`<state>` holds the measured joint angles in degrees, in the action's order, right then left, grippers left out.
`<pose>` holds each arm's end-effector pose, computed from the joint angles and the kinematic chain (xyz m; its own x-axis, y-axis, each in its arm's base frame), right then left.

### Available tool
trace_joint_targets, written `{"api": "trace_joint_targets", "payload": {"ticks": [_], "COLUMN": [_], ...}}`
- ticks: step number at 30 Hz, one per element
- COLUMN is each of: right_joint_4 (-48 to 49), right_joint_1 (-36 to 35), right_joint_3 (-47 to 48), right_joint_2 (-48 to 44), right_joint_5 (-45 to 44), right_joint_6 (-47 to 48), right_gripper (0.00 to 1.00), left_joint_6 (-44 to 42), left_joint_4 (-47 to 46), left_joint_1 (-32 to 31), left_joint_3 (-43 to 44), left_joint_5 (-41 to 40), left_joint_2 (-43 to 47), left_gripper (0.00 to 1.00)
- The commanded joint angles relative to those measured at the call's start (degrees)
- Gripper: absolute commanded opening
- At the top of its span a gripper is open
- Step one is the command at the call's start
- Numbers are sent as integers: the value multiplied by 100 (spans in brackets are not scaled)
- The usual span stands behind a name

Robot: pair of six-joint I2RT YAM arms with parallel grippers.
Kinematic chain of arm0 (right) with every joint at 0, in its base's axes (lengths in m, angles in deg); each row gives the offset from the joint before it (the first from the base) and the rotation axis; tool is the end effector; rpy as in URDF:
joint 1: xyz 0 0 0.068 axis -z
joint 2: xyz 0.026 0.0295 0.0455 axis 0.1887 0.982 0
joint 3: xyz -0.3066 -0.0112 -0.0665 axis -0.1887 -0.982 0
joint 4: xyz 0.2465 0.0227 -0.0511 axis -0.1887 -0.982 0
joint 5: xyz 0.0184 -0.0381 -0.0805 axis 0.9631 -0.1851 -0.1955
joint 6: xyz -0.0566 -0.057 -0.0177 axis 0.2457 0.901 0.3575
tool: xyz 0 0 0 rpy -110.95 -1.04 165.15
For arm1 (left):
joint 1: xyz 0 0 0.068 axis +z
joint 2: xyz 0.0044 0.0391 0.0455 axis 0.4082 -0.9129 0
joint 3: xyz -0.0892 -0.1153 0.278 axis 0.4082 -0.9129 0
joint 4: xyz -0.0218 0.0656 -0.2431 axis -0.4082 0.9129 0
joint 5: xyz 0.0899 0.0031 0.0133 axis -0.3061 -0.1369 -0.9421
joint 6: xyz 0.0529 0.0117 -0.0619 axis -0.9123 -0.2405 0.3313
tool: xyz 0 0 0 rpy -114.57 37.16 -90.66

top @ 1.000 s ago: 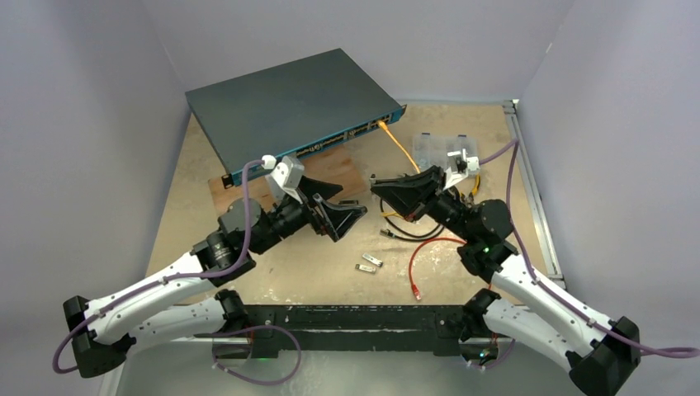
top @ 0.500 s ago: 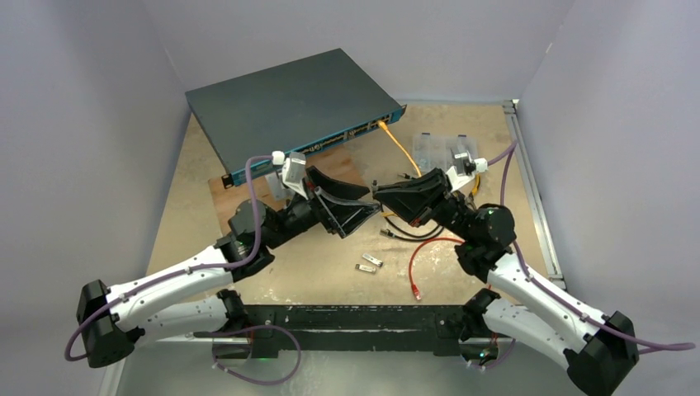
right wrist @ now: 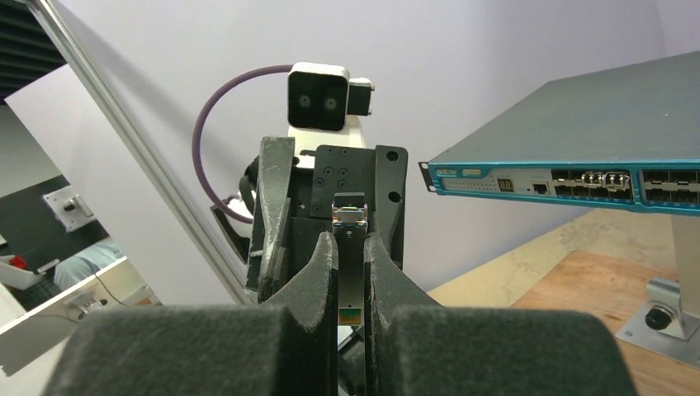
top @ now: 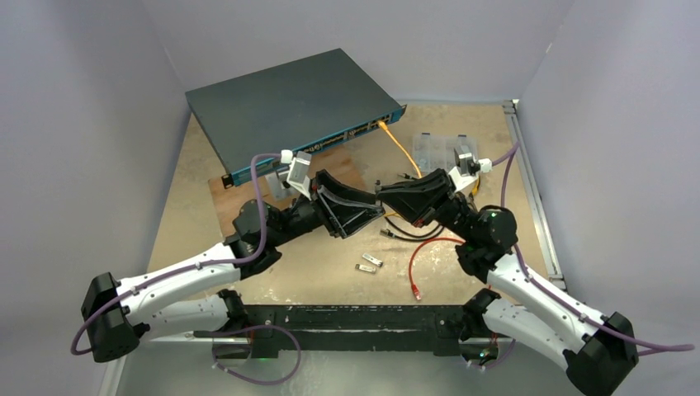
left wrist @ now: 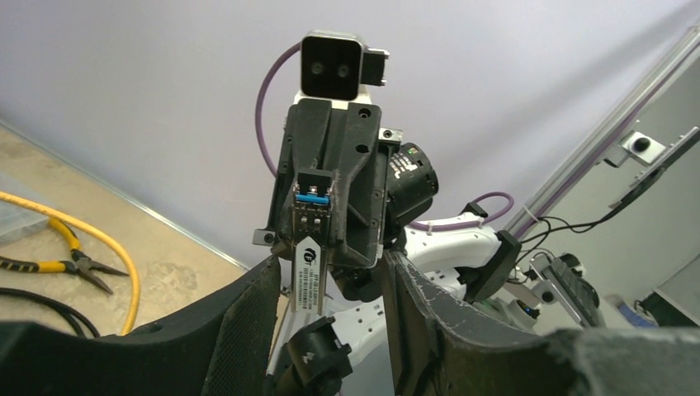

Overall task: Insert the plug into the switch port
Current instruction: Pick up the plug from the center of the board.

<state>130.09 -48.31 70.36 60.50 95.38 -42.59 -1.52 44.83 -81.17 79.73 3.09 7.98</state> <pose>0.1119 0.1262 0.4175 -0.3664 0.6242 -0.6900 -0.8874 -0.0113 0.4609 0.1125 -0.2008 0.4251 -0.5094 -0.4989 -0.7012 0.8005 0.0244 -0.5989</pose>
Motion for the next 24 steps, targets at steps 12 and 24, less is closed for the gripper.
{"api": "trace_joint_targets", "payload": {"ticks": [12,24], "right_joint_4": [534,-70], "right_joint_1": [113,122], "right_joint_3": [-109,9], "right_joint_2": [-85,-187], "right_joint_5": [107,194], "right_joint_6": [-269,119], "right_gripper": [0,9], "left_joint_6": [190,-671], "left_joint_4": [-593,678], "left_joint_1": [2,0], "left_joint_3": [-25,270], "left_joint_5": [543,248], "left_joint_2": [-194,119], "left_gripper": [33,0]}}
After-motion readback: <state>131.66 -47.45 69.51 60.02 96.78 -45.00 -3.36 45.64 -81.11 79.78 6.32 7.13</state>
